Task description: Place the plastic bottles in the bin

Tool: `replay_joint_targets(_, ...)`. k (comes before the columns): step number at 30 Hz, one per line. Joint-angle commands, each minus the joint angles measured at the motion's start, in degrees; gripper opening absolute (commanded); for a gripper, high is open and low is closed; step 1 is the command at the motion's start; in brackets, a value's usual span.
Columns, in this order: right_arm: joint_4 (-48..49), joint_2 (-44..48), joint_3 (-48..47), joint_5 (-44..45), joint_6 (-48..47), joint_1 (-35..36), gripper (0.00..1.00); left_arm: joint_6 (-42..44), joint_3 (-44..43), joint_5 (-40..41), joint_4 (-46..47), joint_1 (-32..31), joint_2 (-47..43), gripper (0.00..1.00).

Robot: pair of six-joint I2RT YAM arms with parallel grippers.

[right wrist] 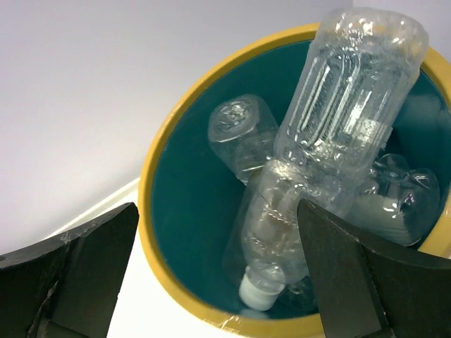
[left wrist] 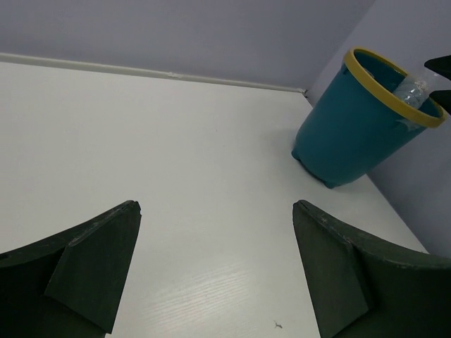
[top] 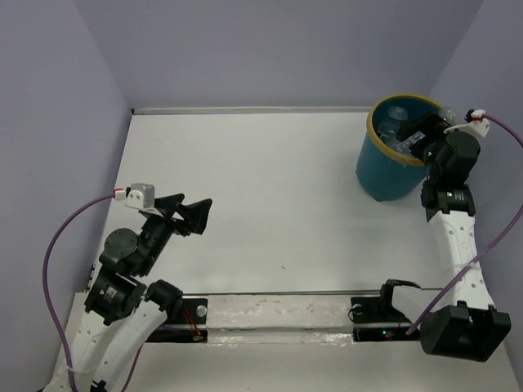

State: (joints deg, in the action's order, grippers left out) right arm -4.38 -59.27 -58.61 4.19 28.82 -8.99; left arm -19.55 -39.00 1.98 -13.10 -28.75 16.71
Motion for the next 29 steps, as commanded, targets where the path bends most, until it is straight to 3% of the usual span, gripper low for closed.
replay_joint_targets(1, 1.0, 4.9, -4.6, -4.8, 3.0, -0.3, 1.0, 0.9, -0.2, 0.3, 2.3, 0.5, 1.4, 0.99)
replay_joint_targets(10, 0.2, 17.5, -5.5, -17.7, 5.9, -0.3, 1.0, 0.4, -2.1, -0.3, 6.1, 0.5, 3.2, 0.99)
replay_joint_targets(20, -0.5, 34.7, -6.8, -18.3, 5.8, -0.3, 1.0, -1.0, -9.4, 0.7, 14.3, 0.4, 5.3, 0.99)
replay_joint_targets(29, -0.5, 39.8, 0.0, -15.7, 5.1, -0.3, 1.0, -2.9, -7.4, -0.7, 15.1, 0.4, 5.5, 0.99)
